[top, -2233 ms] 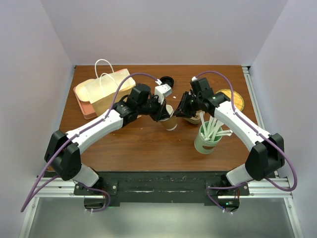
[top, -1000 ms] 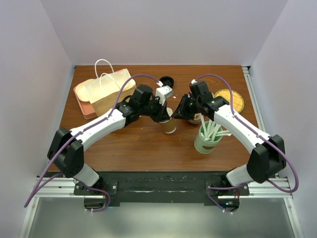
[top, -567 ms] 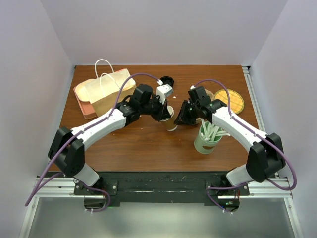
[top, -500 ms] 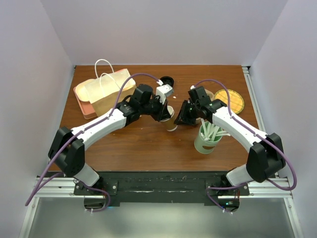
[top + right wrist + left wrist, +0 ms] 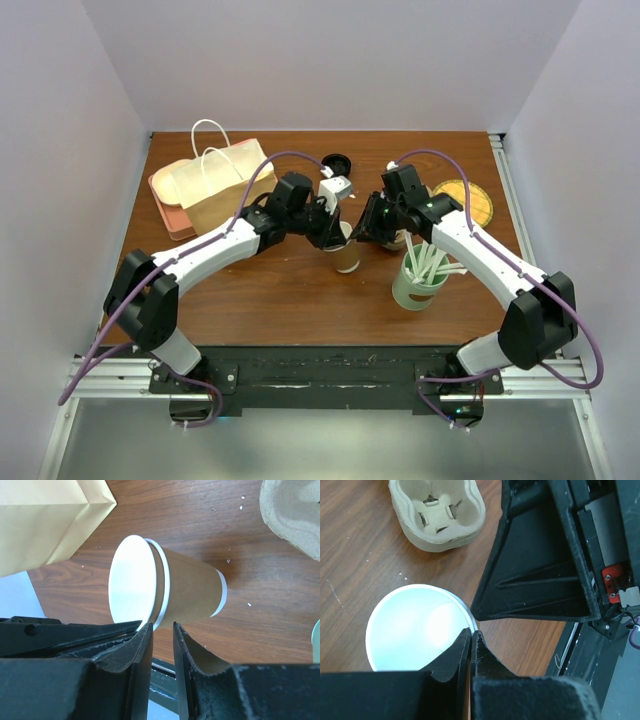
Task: Pack the takeout coffee
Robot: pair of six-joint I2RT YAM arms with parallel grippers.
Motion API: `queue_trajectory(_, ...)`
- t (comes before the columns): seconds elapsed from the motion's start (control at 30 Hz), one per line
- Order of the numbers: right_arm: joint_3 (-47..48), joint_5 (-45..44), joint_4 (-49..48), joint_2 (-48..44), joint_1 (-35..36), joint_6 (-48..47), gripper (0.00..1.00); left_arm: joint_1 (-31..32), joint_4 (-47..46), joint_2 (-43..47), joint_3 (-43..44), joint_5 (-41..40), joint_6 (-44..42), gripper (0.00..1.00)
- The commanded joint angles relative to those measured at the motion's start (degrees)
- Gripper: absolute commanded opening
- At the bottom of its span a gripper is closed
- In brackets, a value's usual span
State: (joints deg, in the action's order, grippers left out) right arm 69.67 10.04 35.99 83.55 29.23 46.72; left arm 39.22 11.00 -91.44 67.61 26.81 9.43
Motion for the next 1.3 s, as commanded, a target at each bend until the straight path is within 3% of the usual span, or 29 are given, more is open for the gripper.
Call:
queue_trajectory(0.0,1.87,-0.81,-1.44,-0.23,0.12,0.74,0.27,-0.20,-1.77,0.21,1.38,2.11,-0.64,0.00)
queue_trajectory(0.5,-5.24,-1.69,-4.34,-0.93,0.12,1.80,0.26,-0.20,-5.29,2.05,2.17,1.05,1.03,0.00)
queue_trajectory(1.27,1.00,-1.61,-2.76,-2.07,0.21,2.41,0.25,-0.20,-4.68,1.61,1.20,1.76,1.12,0.00)
